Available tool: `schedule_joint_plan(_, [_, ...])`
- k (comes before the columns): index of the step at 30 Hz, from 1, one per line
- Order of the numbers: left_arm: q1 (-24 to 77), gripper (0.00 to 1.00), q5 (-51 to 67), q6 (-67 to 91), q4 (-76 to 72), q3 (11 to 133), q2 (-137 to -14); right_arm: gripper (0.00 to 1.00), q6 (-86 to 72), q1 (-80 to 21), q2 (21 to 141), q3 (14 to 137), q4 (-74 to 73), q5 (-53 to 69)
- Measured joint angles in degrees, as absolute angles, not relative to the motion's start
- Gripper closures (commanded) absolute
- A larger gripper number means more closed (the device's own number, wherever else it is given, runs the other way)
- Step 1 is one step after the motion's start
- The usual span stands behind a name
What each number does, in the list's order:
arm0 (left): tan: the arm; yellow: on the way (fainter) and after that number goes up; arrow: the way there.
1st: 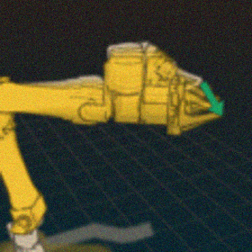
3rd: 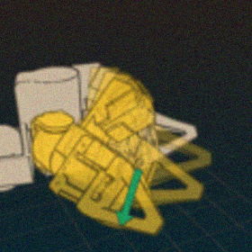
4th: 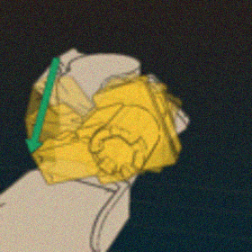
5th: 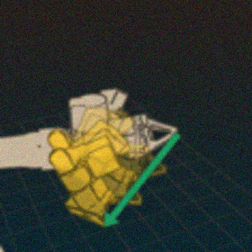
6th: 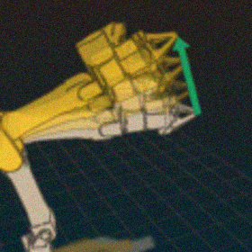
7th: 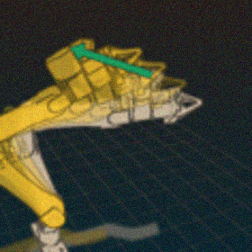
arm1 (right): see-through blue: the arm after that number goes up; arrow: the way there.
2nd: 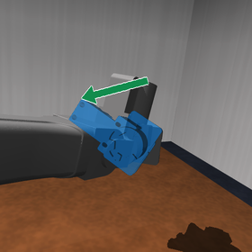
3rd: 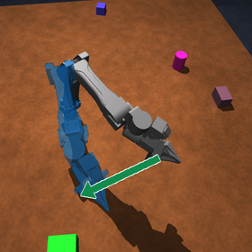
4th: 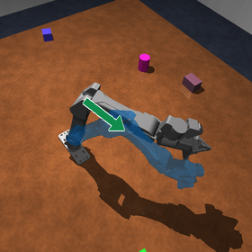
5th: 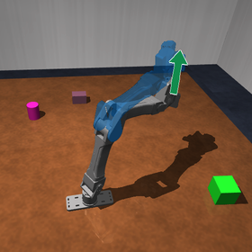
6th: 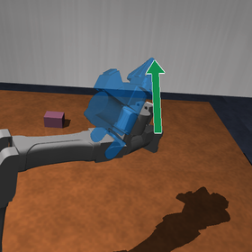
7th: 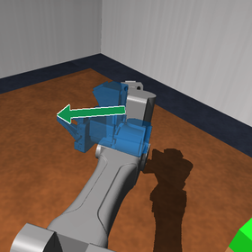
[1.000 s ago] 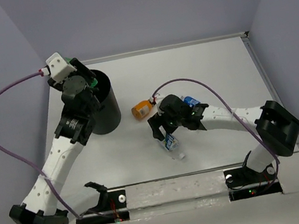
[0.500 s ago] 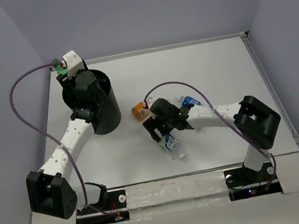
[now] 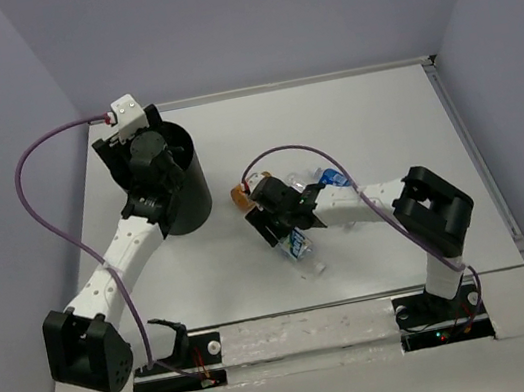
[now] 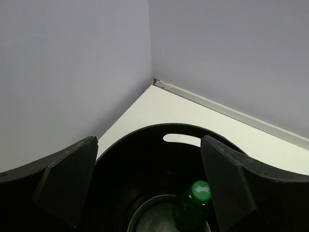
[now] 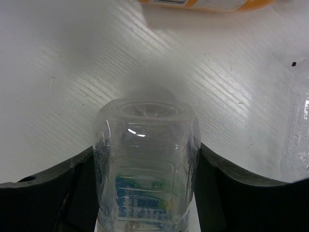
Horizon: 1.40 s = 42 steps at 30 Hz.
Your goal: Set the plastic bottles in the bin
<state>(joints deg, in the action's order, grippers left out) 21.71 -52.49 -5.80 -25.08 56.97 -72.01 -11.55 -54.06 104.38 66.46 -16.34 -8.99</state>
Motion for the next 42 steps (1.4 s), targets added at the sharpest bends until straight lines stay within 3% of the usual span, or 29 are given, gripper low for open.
schedule_joint_plan(9, [21.7, 0.01, -39.2, 6.2, -10.6, 62.5, -58.1, 0.58, -11.3, -56.4, 95.9, 69.3, -20.2, -6.9])
schedule_joint_plan(17, [21.7, 0.01, -27.6, 12.3, -4.4, 63.6, -45.2, 0.58, -8.5, -56.7, 91.6, 93.6, -11.5, -3.6])
schedule_joint_plan(24, [21.7, 0.01, -26.3, 13.1, -3.6, 61.1, -37.1, 0.60, -6.3, -56.7, 107.1, 120.5, 0.7, -4.3])
schedule_joint_plan(35, [20.4, 0.01, -24.0, 14.7, -4.3, 57.6, -34.4, 0.61, -6.2, -56.7, 130.9, 136.5, 16.7, -4.7])
schedule_joint_plan(40, [19.7, 0.01, -23.4, 15.0, -4.4, 57.5, -33.8, 0.52, -6.6, -56.7, 136.0, 136.0, 17.8, -4.0])
schedule_joint_plan(42, [19.7, 0.01, -23.0, 15.2, -4.5, 57.5, -33.5, 0.35, -6.9, -56.7, 136.6, 134.4, 18.1, -3.4])
